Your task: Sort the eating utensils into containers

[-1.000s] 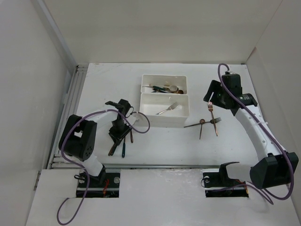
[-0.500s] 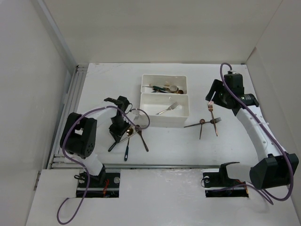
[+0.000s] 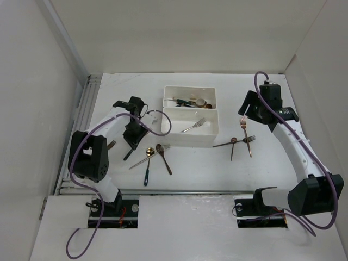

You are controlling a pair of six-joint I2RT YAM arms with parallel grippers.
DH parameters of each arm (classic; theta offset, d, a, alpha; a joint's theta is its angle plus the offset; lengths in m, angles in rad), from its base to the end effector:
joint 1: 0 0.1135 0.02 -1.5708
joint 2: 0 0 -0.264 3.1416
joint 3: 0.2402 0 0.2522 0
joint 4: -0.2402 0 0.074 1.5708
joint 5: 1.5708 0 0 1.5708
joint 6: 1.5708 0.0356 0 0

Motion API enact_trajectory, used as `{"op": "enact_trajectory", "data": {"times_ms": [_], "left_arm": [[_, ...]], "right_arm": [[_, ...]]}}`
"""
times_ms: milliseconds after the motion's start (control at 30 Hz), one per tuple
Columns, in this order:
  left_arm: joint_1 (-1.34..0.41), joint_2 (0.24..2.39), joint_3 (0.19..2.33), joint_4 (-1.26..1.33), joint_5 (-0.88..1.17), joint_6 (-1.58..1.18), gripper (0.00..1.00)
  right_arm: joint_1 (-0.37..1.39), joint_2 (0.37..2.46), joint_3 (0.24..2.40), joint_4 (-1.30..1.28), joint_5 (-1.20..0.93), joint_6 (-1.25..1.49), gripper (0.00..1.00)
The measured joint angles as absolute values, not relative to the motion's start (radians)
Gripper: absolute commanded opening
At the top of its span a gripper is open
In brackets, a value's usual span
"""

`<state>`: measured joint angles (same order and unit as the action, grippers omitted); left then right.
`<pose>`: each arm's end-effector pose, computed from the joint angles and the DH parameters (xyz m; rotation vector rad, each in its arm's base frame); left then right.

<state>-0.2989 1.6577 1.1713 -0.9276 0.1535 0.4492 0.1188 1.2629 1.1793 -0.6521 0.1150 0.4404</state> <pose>0.2895 -0.0949 0.2072 1.1007 2.7550 -0.2100 0.2688 0.0280 0.3310 0.4271 2.2655 0.1546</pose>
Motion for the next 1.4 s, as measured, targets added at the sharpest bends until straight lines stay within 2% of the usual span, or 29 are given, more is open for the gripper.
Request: {"op": "enact_trajectory", "data": {"times_ms": [200, 300, 467, 567, 600, 633, 700, 933, 967, 1000, 1133, 1233, 1300, 1400], "left_arm": [[-0.296, 1.653, 1.382, -0.8, -0.071, 0.476, 0.0], [-0.386, 1.64, 1.477, -0.664, -0.147, 0.547, 0.0], [-0.591, 1.668, 1.548, -0.481, -0.185, 0.693, 0.0], [-0.675, 1.736, 1.574, -0.421, -0.179, 0.746, 0.0], [-0.697, 1.766, 1.573, -0.403, -0.178, 0.76, 0.0], [-0.711, 1.79, 1.57, -0.389, -0.177, 0.773, 0.0], [-0.734, 1.831, 1.543, -0.348, -0.173, 0.801, 0.0], [-0.754, 1.866, 1.447, -0.289, -0.149, 0.857, 0.01], [-0.753, 1.866, 1.444, -0.286, -0.144, 0.863, 0.04], [-0.753, 1.866, 1.439, -0.277, -0.136, 0.867, 0.13], [-0.751, 1.865, 1.414, -0.27, -0.111, 0.88, 0.33], [-0.751, 1.865, 1.401, -0.271, -0.1, 0.885, 0.34], [-0.751, 1.865, 1.401, -0.271, -0.096, 0.884, 0.39], [-0.751, 1.865, 1.404, -0.273, -0.096, 0.865, 0.39]], "right_arm": [[0.076, 1.291, 1.18, -0.626, 0.098, 0.419, 0.73], [0.029, 1.334, 1.183, -0.619, 0.07, 0.397, 0.8], [-0.076, 1.509, 1.217, -0.652, -0.007, 0.352, 0.82], [-0.114, 1.645, 1.233, -0.671, -0.036, 0.336, 0.69], [-0.118, 1.684, 1.236, -0.678, -0.041, 0.334, 0.58], [-0.118, 1.72, 1.238, -0.683, -0.043, 0.331, 0.55], [-0.117, 1.779, 1.251, -0.699, -0.049, 0.335, 0.52], [-0.043, 1.813, 1.339, -0.717, 0.049, 0.319, 0.52], [-0.023, 1.813, 1.353, -0.717, 0.065, 0.316, 0.52], [-0.007, 1.813, 1.363, -0.718, 0.079, 0.313, 0.52], [0.03, 1.824, 1.371, -0.719, 0.108, 0.314, 0.53], [0.016, 1.848, 1.365, -0.718, 0.132, 0.322, 0.53], [0.006, 1.852, 1.35, -0.725, 0.149, 0.331, 0.54], [-0.003, 1.853, 1.341, -0.728, 0.166, 0.338, 0.54]]}}
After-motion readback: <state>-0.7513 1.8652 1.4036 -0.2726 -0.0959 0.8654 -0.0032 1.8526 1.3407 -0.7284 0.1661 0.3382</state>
